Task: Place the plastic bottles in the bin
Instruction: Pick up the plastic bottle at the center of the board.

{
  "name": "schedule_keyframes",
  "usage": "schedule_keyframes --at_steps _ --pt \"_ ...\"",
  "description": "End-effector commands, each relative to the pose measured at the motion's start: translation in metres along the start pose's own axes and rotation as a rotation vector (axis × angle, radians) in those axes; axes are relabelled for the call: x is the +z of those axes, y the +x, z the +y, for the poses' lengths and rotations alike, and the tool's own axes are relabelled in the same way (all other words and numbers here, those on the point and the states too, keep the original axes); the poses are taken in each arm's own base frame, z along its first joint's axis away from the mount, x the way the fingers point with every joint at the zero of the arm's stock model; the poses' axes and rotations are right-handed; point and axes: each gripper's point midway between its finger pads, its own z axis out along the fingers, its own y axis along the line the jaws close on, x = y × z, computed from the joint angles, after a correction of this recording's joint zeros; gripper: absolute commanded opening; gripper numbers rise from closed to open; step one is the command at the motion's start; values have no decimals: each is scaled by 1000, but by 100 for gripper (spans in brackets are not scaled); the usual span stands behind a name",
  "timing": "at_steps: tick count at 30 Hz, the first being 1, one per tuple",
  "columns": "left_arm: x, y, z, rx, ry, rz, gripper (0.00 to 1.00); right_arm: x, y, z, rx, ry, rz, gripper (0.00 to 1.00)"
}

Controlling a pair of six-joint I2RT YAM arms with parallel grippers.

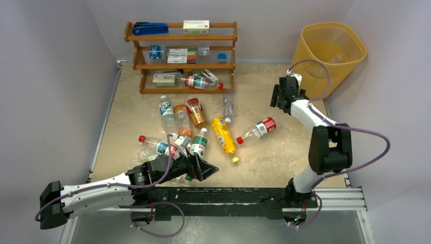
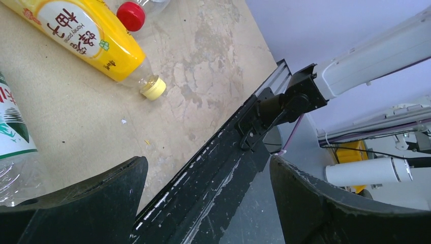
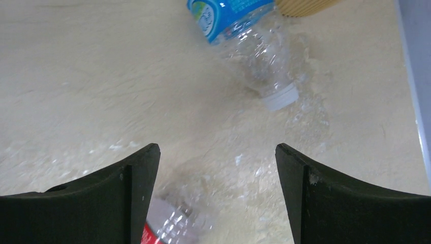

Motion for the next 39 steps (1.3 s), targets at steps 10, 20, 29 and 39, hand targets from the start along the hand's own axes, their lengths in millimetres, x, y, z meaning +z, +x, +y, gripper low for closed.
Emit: schedule_keyframes --at_steps 10,20,29,39 --pt "-3 -25 -24 16 61 -81 90 48 -41 -45 -81 206 -27 86" --pt "-3 -25 -26 0 67 -80 90 76 -15 -26 -85 127 33 85" --pt "0 -24 -28 11 54 -59 90 85 3 -8 -64 42 59 73" --pt "8 -24 -32 25 52 -48 90 68 14 14 -66 -53 61 33"
